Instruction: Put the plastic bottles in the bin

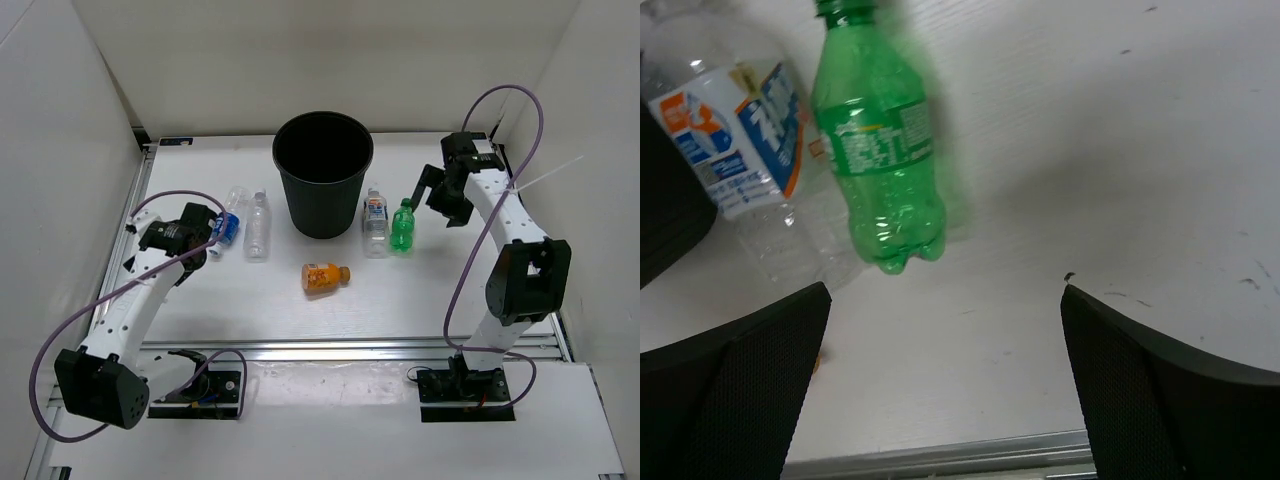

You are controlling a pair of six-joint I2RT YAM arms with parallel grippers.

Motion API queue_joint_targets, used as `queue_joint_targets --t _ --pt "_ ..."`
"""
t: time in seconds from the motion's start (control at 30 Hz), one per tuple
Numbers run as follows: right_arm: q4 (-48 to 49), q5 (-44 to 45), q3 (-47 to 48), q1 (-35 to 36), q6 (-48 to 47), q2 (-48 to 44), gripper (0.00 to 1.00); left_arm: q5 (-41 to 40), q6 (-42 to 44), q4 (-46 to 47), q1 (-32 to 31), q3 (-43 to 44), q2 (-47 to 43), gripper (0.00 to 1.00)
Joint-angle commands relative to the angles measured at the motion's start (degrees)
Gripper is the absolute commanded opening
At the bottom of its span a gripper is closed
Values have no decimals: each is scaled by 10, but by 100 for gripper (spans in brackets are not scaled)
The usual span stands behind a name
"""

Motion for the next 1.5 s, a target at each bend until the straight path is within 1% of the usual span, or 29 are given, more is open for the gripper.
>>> queue_joint_targets --t 0.0,0.07,0.17,0.27,0.33,0.47,0.63,0.7,0.8,0.83,0.9,0.93,1.0,1.07,1.1,1.13,1.17,1.2,1.23,1.27,1.3,1.33,1.37,1.4,1.43,1.47 --pt "65 -119 -7 -4 -63 -13 100 -17 16 -15 -11 5 0 100" --pt "65 -141 -2 1 -83 8 100 -17 21 -15 -17 5 6 100" --pt "71 -141 5 8 -93 33 100 -23 35 -15 -17 5 0 100" --pt "77 -129 22 8 -87 74 100 -29 48 -8 -17 -1 0 100" --pt "56 -119 46 8 -80 112 100 -29 48 -8 -17 -7 -5 100" --pt "49 -102 65 8 -80 162 100 -29 61 -8 -17 -21 -16 100" --pt "49 -108 65 -11 -80 214 100 -35 66 -8 -17 -21 -22 100" --pt "49 -116 65 -17 -80 219 100 -35 66 -8 -17 -21 -22 100" --pt "49 -107 59 -28 -75 226 91 -35 66 -8 -17 -21 -10 100" --pt "49 -107 52 -28 -70 221 83 -35 66 -8 -17 -15 -5 100" --pt "49 -90 52 -34 -65 201 70 -35 66 -8 -17 -15 1 100" --pt "49 -72 58 -34 -64 192 58 -35 66 -8 -17 -8 8 100" --pt "35 -49 87 -39 -51 166 47 -35 61 -8 -17 -8 14 100" --pt "19 -43 122 -39 -43 140 38 -35 56 -14 -17 2 21 100" --pt "11 -43 143 -39 -36 132 36 -35 56 -14 -17 2 30 100" --pt "4 -53 194 -39 -16 125 35 -17 61 -7 -17 9 30 100" --pt "-2 -66 221 -39 -5 109 34 -17 70 -1 -17 9 37 100" --pt "-2 -82 245 -39 6 101 34 -10 77 5 -17 9 45 100" --pt "4 -105 270 -34 14 93 34 -10 84 5 -17 16 45 100" --pt "12 -151 317 -22 25 88 34 -3 84 19 -17 16 52 100" --pt "37 -175 339 -14 30 82 34 -3 109 28 -17 22 57 100" --pt "55 -205 359 2 30 82 34 14 122 38 -17 22 57 100" --pt "71 -237 381 13 37 94 34 15 131 46 -17 27 63 100" --pt "81 -280 440 22 37 107 35 21 136 53 -17 27 71 100" --pt "88 -297 476 43 46 121 35 21 136 53 -17 27 71 100" --pt "93 -312 505 51 51 149 38 28 144 62 -17 34 77 100"
